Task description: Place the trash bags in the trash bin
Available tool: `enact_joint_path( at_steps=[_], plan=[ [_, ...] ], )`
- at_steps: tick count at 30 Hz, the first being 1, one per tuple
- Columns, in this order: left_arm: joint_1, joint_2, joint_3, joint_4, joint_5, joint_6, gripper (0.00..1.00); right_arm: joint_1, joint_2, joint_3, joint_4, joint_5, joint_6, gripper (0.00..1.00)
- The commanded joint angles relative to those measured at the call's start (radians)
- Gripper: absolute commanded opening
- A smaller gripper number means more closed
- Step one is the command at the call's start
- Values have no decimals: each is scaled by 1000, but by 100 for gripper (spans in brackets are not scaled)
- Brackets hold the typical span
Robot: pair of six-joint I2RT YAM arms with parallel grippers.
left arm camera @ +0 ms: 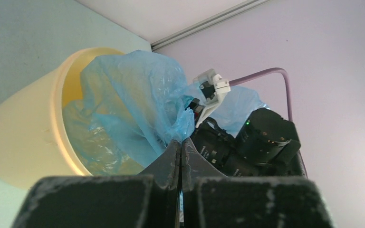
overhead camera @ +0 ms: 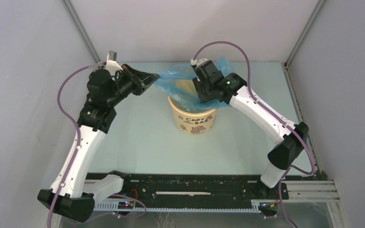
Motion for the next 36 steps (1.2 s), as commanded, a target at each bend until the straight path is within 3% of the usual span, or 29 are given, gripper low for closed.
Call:
enact_joint_path(
  at_steps=[1, 13, 28, 36],
  plan=[
    [2, -16, -34, 5, -31, -12, 0, 9, -18, -78, 182, -16, -19, 42],
    [42, 47, -47, -39, -96, 48, 0, 13, 195, -26, 262, -164, 81, 43],
    [40, 148, -132, 37, -22, 55, 0, -58, 260, -228, 392, -259, 130, 44],
    [-3, 232, -111, 60, -12, 79, 0, -56, 308, -179, 330, -249, 95, 49]
  ],
)
